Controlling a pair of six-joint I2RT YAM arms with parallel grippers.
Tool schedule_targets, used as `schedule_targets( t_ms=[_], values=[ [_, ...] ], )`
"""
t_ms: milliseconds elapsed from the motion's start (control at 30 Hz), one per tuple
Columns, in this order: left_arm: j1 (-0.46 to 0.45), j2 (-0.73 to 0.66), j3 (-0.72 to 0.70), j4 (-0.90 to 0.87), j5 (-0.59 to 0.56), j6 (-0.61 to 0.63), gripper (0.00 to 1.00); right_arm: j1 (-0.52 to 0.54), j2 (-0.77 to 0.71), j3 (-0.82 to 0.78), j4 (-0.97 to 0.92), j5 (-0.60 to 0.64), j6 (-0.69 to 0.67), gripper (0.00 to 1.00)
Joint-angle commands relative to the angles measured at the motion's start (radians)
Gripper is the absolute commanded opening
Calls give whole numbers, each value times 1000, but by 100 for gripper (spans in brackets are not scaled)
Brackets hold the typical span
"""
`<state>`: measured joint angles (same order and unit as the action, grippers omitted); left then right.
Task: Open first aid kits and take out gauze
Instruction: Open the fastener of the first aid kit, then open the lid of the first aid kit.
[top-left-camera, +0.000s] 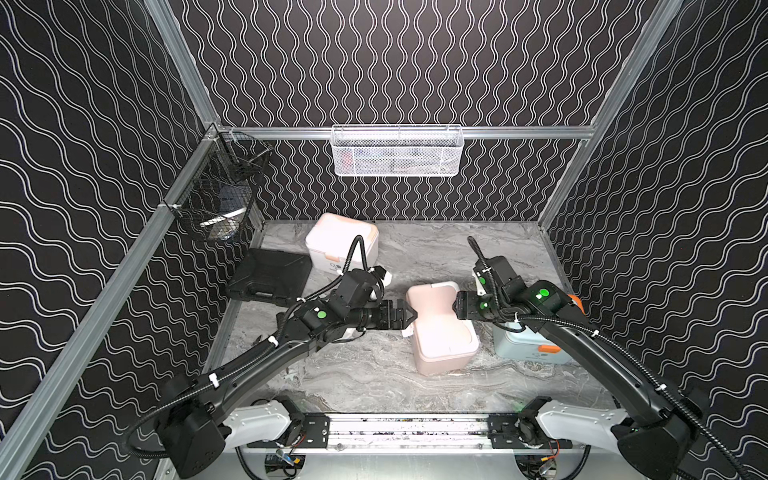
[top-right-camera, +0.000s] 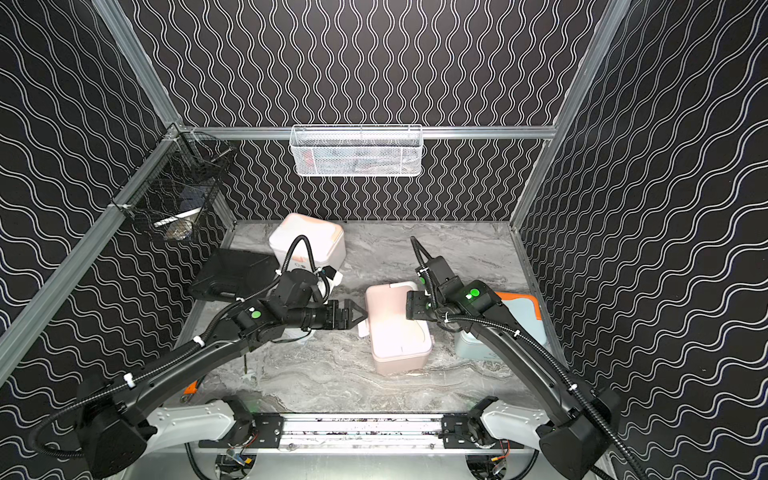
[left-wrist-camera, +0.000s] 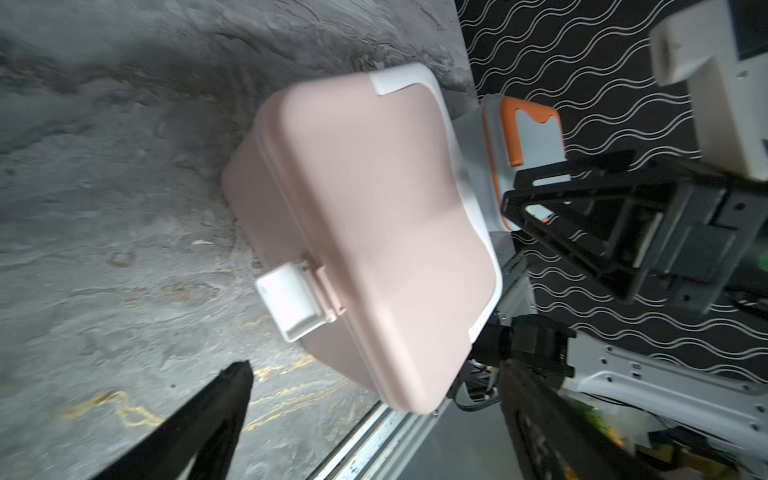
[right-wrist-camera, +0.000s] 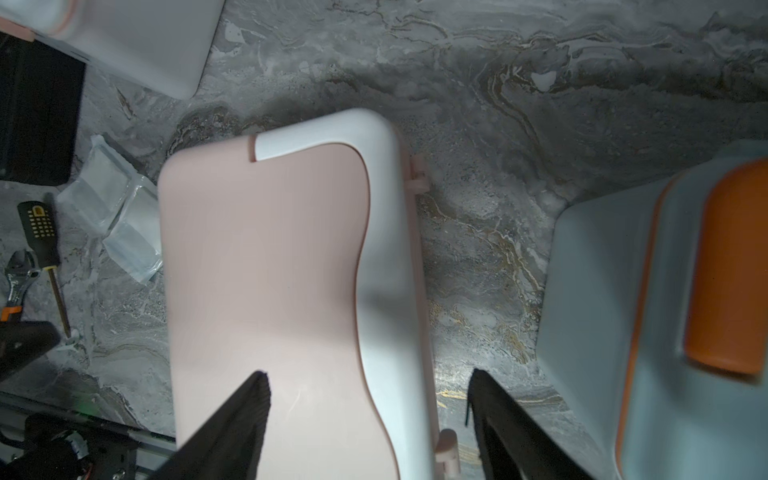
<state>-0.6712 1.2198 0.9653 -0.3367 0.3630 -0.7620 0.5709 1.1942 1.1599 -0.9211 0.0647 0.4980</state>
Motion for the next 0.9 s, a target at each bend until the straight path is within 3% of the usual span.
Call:
schedule_targets(
  t_ms=[0, 300, 867],
  values=[
    [1, 39, -14, 166, 119, -85, 96, -38, -6, -22, 57, -111, -23, 75],
    [-1, 122, -17, 212, 127, -96, 96, -52, 13, -98, 101, -232, -33, 70],
    [0, 152, -41, 234, 123, -97, 97, -52, 36, -107, 123, -297, -27, 69]
  ],
)
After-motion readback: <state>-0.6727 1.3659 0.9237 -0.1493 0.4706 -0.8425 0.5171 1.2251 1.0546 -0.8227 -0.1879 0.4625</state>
